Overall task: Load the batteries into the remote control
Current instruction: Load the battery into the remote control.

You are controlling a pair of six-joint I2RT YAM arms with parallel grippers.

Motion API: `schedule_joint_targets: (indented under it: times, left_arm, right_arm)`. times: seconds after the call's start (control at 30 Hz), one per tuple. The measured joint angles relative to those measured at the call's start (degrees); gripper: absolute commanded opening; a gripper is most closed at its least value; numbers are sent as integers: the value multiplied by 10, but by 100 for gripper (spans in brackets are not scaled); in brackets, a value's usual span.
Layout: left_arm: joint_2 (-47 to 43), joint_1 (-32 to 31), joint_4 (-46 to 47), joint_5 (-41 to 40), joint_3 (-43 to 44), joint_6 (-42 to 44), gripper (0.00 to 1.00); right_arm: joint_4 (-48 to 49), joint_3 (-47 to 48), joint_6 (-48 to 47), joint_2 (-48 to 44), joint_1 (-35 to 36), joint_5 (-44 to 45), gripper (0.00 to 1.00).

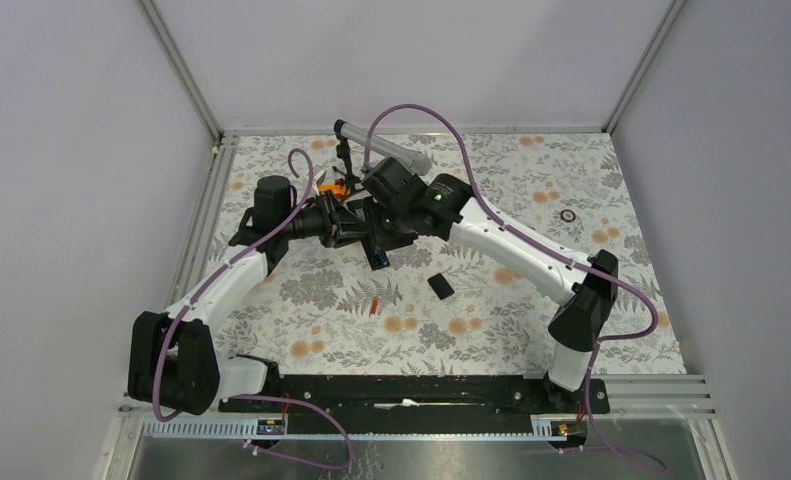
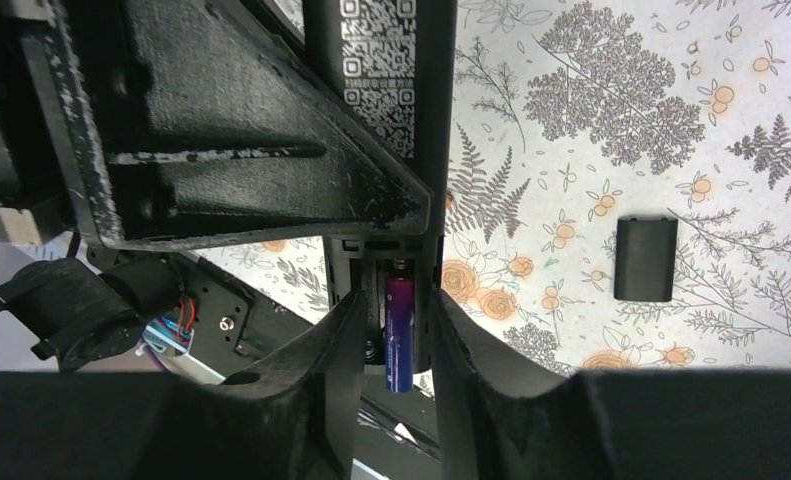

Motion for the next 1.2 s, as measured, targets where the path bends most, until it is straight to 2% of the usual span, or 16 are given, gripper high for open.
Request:
schedule_joint_targets:
  times: [0.17, 0.3, 0.43, 0.5, 0.63, 0.77, 1.0, 1.2]
  left_arm:
    - [2, 0, -2, 5, 6, -7, 0]
    - [4, 1, -3, 5, 16, -12, 0]
    - [10, 7, 5, 5, 21, -27, 0]
    - [12, 8, 10, 5, 21, -38, 0]
    - [12, 11, 25, 5, 21, -61, 0]
    - [12, 11, 35, 5, 21, -77, 0]
    - [12, 11, 39, 5, 21, -85, 0]
    - [12, 11, 40, 5, 21, -85, 0]
  right_arm:
    - [7, 6, 5, 1, -6, 2, 53]
    - [24, -9, 15, -12, -19, 2, 72]
    - [103, -113, 37, -92, -30, -3, 84]
    - [151, -179, 54, -147, -35, -8, 86]
    - [261, -301, 95, -249, -55, -28, 88]
    - [332, -352, 125, -289, -63, -41, 88]
    - [370, -352, 127, -277, -63, -56, 80]
    - [352, -311, 104, -224, -63, -56, 66]
